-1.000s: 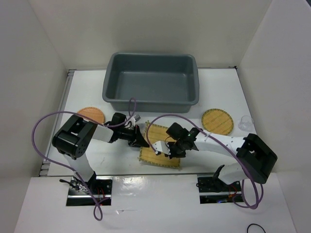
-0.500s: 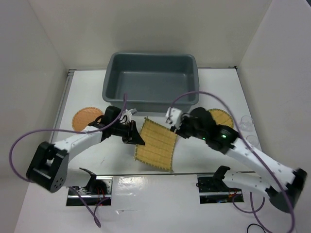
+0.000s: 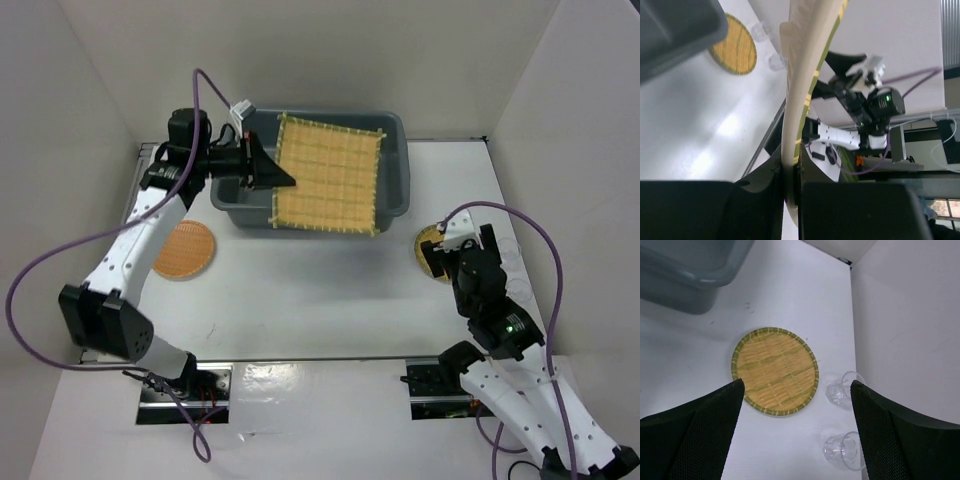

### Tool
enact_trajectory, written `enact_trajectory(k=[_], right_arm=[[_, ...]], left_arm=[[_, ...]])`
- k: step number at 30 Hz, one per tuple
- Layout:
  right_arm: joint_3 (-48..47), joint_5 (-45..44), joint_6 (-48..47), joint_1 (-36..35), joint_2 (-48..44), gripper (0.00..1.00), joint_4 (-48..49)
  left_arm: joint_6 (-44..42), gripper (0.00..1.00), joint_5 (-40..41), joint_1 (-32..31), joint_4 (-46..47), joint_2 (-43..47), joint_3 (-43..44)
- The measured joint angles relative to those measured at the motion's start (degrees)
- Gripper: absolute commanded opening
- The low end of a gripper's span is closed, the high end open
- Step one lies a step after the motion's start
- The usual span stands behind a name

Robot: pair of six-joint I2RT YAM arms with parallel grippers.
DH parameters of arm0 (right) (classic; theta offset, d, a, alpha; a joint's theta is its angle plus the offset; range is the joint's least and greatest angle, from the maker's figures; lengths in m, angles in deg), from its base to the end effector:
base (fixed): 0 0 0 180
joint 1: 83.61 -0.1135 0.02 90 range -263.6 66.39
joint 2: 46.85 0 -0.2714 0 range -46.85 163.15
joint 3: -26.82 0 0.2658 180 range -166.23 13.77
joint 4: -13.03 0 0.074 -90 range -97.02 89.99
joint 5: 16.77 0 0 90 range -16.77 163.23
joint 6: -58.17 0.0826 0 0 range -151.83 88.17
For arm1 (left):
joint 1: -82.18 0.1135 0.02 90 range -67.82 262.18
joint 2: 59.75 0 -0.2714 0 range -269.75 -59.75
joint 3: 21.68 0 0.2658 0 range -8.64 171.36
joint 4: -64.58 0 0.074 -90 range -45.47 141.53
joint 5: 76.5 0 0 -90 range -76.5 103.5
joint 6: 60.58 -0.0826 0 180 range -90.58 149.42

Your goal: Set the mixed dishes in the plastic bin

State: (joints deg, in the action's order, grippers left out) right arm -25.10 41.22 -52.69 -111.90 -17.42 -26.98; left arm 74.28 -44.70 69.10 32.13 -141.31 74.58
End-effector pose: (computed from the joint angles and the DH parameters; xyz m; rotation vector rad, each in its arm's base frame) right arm 0.1674 0.0404 0.3052 -0.4069 1.8054 -0.4324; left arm 0.3242 -0.1474 0.4136 0.2235 2.0509 -1.6064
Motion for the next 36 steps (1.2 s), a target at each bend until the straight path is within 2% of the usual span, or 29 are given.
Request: enact_trajectory(k=[7,11,15,17,18,22,33,35,36], right_arm=[[1.4,1.2,3.5,4.8,-4.9,0.98,0.2],[4.1,2.5,3.7,5.6,-5.9,0.98,0.2],[4.8,3.8,3.7,5.7,-6.6,0.98,0.2],[4.8,4.2,3.7,5.7,-6.8,0.98,0.3],[4.8,4.2,3.7,5.7,-6.9,0.98,0.3],[4.8,4.4,3.7,5.7,-6.9,0.98,0.3],[4.8,4.7,3.7,5.7,-6.4,0.98,0.3],[4.8,4.7,3.7,5.7,-6.2,0.98,0.3],[4.8,4.7,3.7,5.7,-6.0,0.98,0.3]], left_arm=[[1.4,0.00,-1.7,1.9,-1.3,-25.0,23.1],[-1.4,0.00,0.3,2.1,-8.1,-41.6,40.2],[-2.4,0.00,3.1,2.1,-18.1,-61.4,68.8],[0.6,0.00,2.8,2.1,-19.5,-70.7,83.0],[2.4,0.00,2.6,2.1,-18.7,-73.7,86.4],[6.7,0.00,2.1,2.0,-18.7,-80.9,93.0],[6.4,0.00,3.9,-0.3,-24.0,-91.0,93.7],[6.4,0.03,3.9,-0.7,-24.2,-92.0,93.7],[6.4,0.16,3.9,-0.8,-24.1,-92.4,93.7]])
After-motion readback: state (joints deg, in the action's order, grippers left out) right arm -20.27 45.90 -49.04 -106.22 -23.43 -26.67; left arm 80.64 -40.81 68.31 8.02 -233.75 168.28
